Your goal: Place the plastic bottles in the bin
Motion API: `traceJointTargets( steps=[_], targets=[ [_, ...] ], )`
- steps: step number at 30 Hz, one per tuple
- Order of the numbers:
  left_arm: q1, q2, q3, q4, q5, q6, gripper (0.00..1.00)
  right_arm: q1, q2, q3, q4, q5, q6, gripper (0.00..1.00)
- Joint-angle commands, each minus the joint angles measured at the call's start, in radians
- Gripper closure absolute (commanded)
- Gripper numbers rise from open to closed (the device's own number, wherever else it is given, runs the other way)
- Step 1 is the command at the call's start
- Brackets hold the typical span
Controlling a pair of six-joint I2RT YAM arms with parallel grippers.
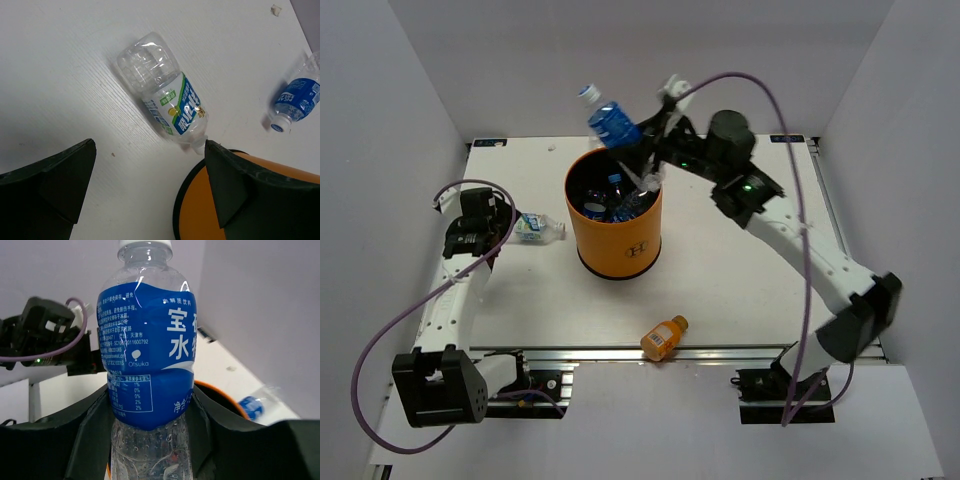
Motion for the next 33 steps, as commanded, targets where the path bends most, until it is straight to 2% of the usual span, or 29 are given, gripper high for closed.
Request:
traceJointTargets(
  steps=[1, 3, 4, 6, 10, 13, 20, 28, 33],
  targets=[
    [0.014, 0.020, 0.013, 0.011, 0.023, -0.028, 0.02, 0.059, 0.141, 0.080, -0.032, -0.008, -0.007, 0.44],
    [0.019, 0.020, 0.004, 0.008, 0.023, -0.042, 0.02, 0.084, 0.199, 0.111, -0.062, 0.006, -0.008, 0.37],
    [0.017, 0.020, -0.004, 0.014, 0.027, -0.049, 0.02, 0.090, 0.213, 0.128, -0.063, 0.012, -0.013, 0.29],
    [0.019, 0.011, -0.032, 0.028, 0.017, -0.069, 0.02, 0.096, 0.245, 0.142, -0.072, 0.032, -0.024, 0.23],
    [0.022, 0.011, -0.056, 0.048, 0.017, -0.111, 0.02, 0.096, 0.255, 0.182, -0.098, 0.086, -0.024, 0.16],
    [0.023, 0.023, -0.062, 0.065, 0.020, -0.127, 0.02, 0.098, 0.213, 0.151, -0.080, 0.127, -0.024, 0.12],
    [0.026, 0.117, -0.056, 0.125, 0.049, -0.164, 0.02, 0.098, 0.011, -0.042, -0.042, 0.278, -0.047, 0.11],
    [0.032, 0.295, -0.017, 0.224, 0.063, -0.252, 0.02, 0.095, -0.320, -0.470, 0.085, 0.521, -0.057, 0.11],
    [0.037, 0.419, 0.095, 0.227, 0.070, -0.252, 0.02, 0.092, -0.385, -0.504, -0.005, 0.569, -0.054, 0.11]
  ],
)
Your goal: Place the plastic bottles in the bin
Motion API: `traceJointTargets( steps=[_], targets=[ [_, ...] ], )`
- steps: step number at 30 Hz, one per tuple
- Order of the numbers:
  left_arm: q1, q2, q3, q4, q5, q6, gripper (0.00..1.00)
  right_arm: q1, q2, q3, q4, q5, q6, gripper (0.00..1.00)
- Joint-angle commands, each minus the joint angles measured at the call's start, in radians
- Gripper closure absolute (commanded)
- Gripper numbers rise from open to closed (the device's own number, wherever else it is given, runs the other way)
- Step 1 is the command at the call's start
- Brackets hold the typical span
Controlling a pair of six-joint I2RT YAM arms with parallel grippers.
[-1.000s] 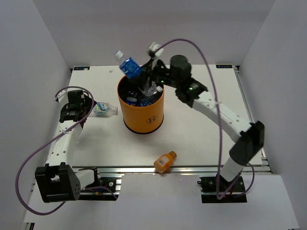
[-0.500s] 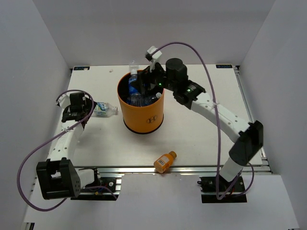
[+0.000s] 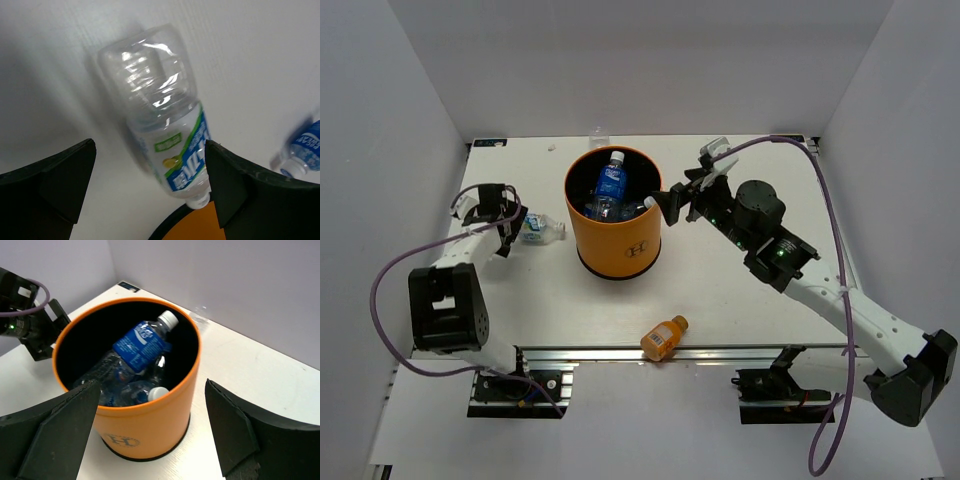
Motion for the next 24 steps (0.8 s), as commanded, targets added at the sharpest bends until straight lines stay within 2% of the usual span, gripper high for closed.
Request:
traceJointTargets(
  steps=[1, 4, 9, 13, 18, 21, 22, 24],
  targets=[
    [0.010, 0.044, 0.091, 0.057, 0.011, -0.022, 0.02, -0.007, -0.024, -0.021, -0.003, 0.089, -0.008, 0.11],
    [0.011, 0.108, 0.128, 0.064, 0.014, -0.038, 0.02, -0.010, -0.040, -0.050, 0.027, 0.110, -0.008, 0.11],
    [0.014, 0.229, 0.223, -0.023, 0.011, -0.039, 0.02, -0.014, -0.043, -0.033, 0.013, 0.147, -0.002, 0.11],
    [0.013, 0.251, 0.225, -0.058, -0.022, -0.079, 0.02, -0.018, -0.081, -0.071, 0.072, 0.199, 0.004, 0.11],
    [0.013, 0.292, 0.269, -0.071, -0.032, -0.073, 0.02, -0.019, -0.090, -0.075, -0.017, 0.259, 0.029, 0.11],
    [0.013, 0.323, 0.301, -0.081, -0.025, -0.053, 0.09, -0.019, -0.128, -0.125, -0.046, 0.305, 0.098, 0.11],
    [0.014, 0.328, 0.311, -0.091, -0.026, -0.043, 0.19, -0.021, -0.159, -0.175, -0.042, 0.317, 0.111, 0.11],
    [0.015, 0.322, 0.344, -0.101, -0.035, -0.009, 0.31, -0.022, -0.188, -0.226, -0.037, 0.352, 0.147, 0.11]
  ],
)
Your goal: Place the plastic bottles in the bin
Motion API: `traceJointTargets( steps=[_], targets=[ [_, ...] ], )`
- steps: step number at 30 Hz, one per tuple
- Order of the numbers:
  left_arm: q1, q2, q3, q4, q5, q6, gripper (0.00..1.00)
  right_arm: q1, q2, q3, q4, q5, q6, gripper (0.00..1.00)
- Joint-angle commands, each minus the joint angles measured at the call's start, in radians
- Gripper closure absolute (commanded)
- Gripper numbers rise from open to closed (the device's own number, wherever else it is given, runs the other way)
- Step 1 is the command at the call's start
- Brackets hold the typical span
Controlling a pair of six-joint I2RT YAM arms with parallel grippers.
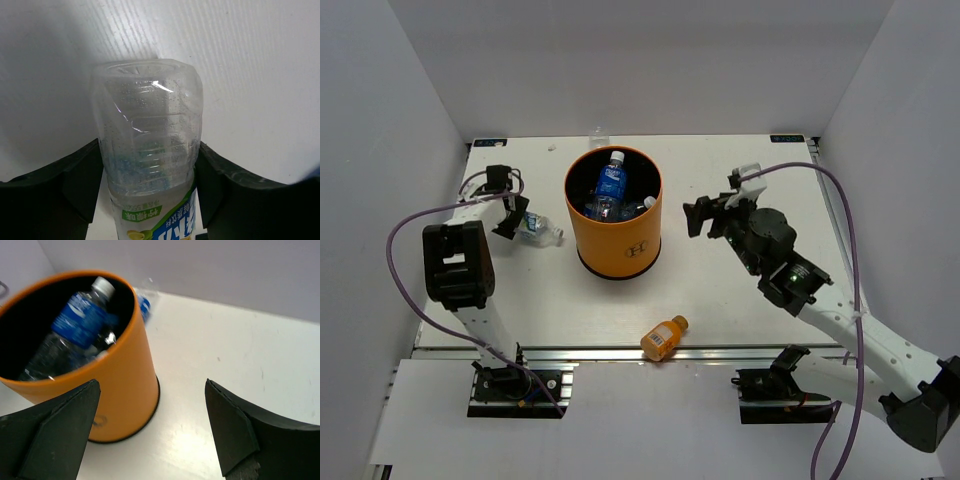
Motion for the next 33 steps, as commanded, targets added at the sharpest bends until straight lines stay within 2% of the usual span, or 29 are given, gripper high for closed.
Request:
traceJointTargets(
  steps=[1, 4, 6, 10, 15, 17, 19, 20, 22, 24, 27, 30, 33],
  targets=[
    [0.008, -0.036, 0.071, -0.043, -0.030, 0.048, 0.45, -0.005, -0.066, -0.087, -0.017, 0.099, 0.081, 0.11],
    [0.007, -0.089, 0.112, -0.057, -0.051, 0.085, 0.58, -0.008, -0.101, -0.118, -0.046, 0.132, 0.107, 0.11],
    [0.006, -0.169, 0.124, -0.042, -0.044, 0.132, 0.60, -0.011, -0.112, -0.139, -0.059, 0.144, 0.118, 0.11],
    [0.000, -0.319, 0.132, 0.082, 0.086, 0.237, 0.66, -0.011, -0.148, -0.188, -0.059, 0.132, 0.127, 0.11],
    [-0.079, -0.467, 0.187, 0.193, 0.156, 0.372, 0.69, -0.011, -0.172, -0.234, -0.060, 0.083, 0.124, 0.11],
    [-0.162, -0.469, 0.265, 0.220, 0.183, 0.451, 0.69, -0.011, -0.180, -0.239, -0.059, 0.058, 0.126, 0.11],
    [-0.254, -0.432, 0.359, 0.164, 0.154, 0.514, 0.71, -0.013, -0.192, -0.250, -0.054, 0.041, 0.124, 0.11],
    [-0.282, -0.418, 0.441, 0.145, 0.132, 0.569, 0.71, -0.011, -0.197, -0.254, -0.053, 0.026, 0.118, 0.11],
    [-0.326, -0.389, 0.492, 0.124, 0.175, 0.609, 0.71, -0.013, -0.206, -0.263, -0.051, 0.020, 0.115, 0.11],
    [-0.349, -0.384, 0.503, 0.137, 0.246, 0.657, 0.71, -0.013, -0.214, -0.271, -0.050, 0.015, 0.106, 0.11],
    [-0.408, -0.381, 0.477, 0.144, 0.253, 0.755, 0.71, -0.013, -0.215, -0.283, -0.054, 0.000, 0.089, 0.11],
    [-0.434, -0.360, 0.503, 0.062, 0.252, 0.820, 0.70, -0.013, -0.208, -0.263, -0.111, -0.046, 0.095, 0.11],
    [-0.467, -0.375, 0.467, 0.041, 0.291, 0.899, 0.70, -0.013, -0.215, -0.274, -0.106, -0.101, 0.069, 0.11]
  ],
)
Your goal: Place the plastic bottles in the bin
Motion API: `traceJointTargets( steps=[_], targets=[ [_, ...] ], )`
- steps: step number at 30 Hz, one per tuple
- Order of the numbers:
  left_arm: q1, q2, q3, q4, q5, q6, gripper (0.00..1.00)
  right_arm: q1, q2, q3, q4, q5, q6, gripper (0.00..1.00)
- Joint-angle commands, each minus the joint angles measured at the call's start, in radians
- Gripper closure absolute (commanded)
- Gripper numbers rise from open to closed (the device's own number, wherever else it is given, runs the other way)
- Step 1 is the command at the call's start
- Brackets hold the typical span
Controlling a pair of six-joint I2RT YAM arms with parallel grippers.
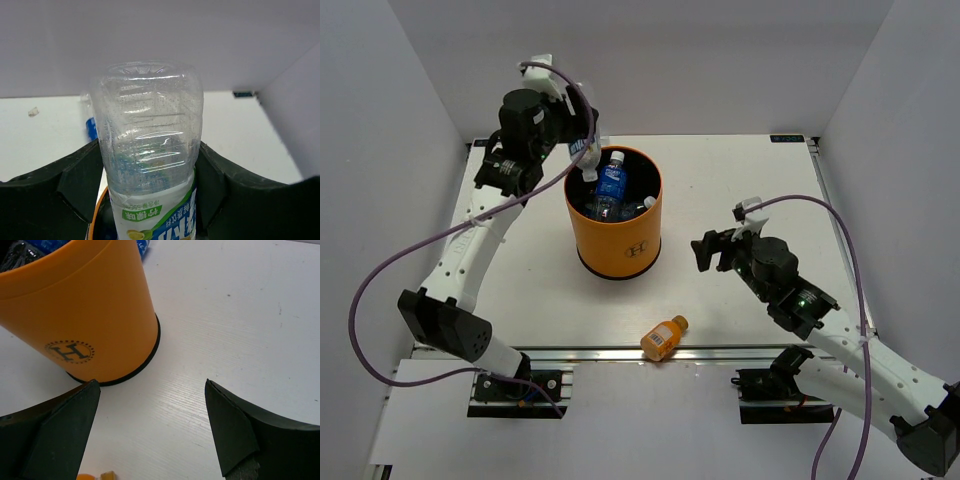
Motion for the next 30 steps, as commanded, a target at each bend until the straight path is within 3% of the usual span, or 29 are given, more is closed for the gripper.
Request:
traceJointTargets(
  steps=[1, 4, 7, 8, 11, 15, 19, 25, 27, 29, 30],
  targets=[
    [-0.038, -0.027, -0.033, -0.061, 0.080, 0.138, 0.69, -0.004, -0.012, -0.018, 0.015, -0.071, -0.033, 0.11],
    [-0.077, -0.031, -0.080, -0.067, 0.074, 0.206, 0.65, -0.006, 0.000, -0.018, 0.015, -0.109, -0.049, 0.11],
    [-0.093, -0.035, -0.126, -0.066, -0.027, 0.202, 0.52, -0.004, 0.014, -0.003, -0.003, -0.158, -0.059, 0.11],
    [-0.093, -0.038, -0.140, -0.055, -0.041, 0.194, 0.37, -0.004, 0.017, 0.000, -0.009, -0.174, -0.059, 0.11],
    [-0.094, -0.061, -0.165, -0.054, -0.027, 0.183, 0.28, -0.004, 0.015, 0.003, -0.029, -0.238, -0.050, 0.11],
    [-0.094, -0.092, -0.170, -0.058, -0.030, 0.175, 0.03, -0.004, 0.014, -0.012, -0.072, -0.345, -0.067, 0.11],
    [-0.094, -0.106, -0.156, -0.078, -0.037, 0.143, 0.02, -0.004, 0.011, -0.049, -0.088, -0.518, -0.082, 0.11],
    [-0.094, -0.097, -0.098, -0.095, -0.010, 0.091, 0.02, 0.043, 0.018, -0.061, -0.143, -0.623, -0.134, 0.11],
    [-0.093, -0.075, -0.029, -0.115, -0.039, 0.070, 0.02, 0.066, 0.035, -0.038, -0.183, -0.587, -0.081, 0.11],
    [-0.094, -0.042, 0.042, -0.194, -0.090, 0.034, 0.02, 0.091, 0.084, 0.037, -0.342, -0.372, 0.026, 0.11],
    [-0.094, -0.034, 0.104, -0.225, -0.171, 0.022, 0.02, 0.092, 0.104, 0.061, -0.406, -0.308, 0.159, 0.11]
  ],
)
